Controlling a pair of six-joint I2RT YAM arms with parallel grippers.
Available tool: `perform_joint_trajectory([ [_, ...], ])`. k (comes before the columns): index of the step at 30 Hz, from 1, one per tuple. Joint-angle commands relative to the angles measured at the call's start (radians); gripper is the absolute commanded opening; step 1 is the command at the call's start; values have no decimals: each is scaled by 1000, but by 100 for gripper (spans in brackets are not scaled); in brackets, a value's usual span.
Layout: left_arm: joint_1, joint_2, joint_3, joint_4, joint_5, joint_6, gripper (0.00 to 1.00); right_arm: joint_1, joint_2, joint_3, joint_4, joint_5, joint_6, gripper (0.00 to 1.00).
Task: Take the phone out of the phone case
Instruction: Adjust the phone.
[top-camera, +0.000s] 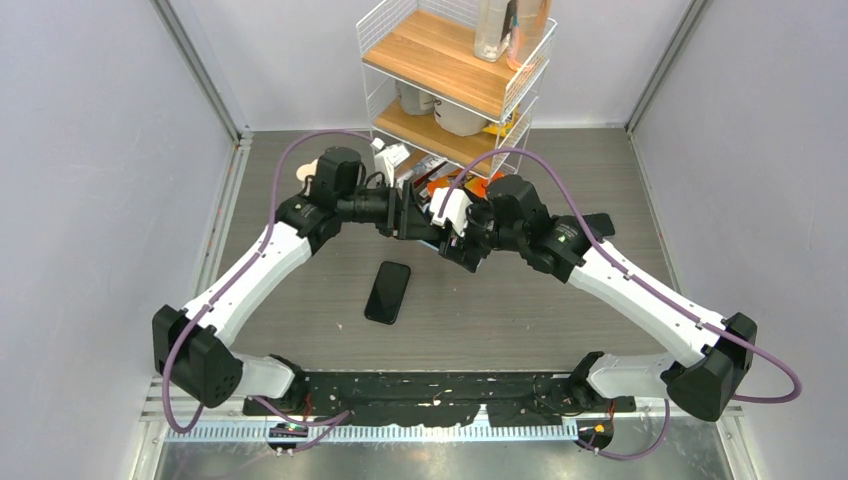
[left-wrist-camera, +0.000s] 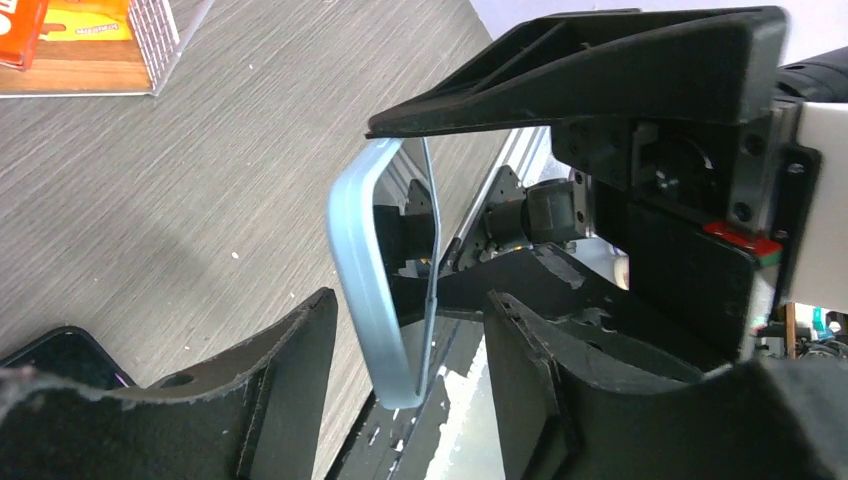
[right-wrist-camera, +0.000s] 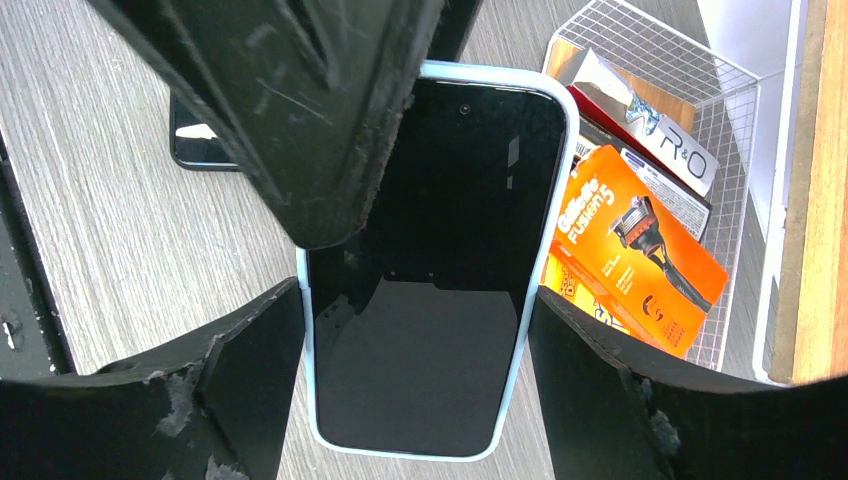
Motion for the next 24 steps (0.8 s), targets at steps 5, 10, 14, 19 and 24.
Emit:
perform_joint_trajectory([
  [5,-23,48,43,54,33,-18,47,12,-64,50,79,3,6,6],
  [10,-26,64,50,64,44,-23,26,15,-67,40,79,1,9,6],
  [14,-27,56,46,67,46,-12,1,16,-72,25,81,-1,11,6],
  [19,-27,13,16,59,32,39,0,15,-93,13,70,-3,12,27],
  [24,-23,-50,10,24,23,122,0,15,-127,0,36,-30,7,82],
])
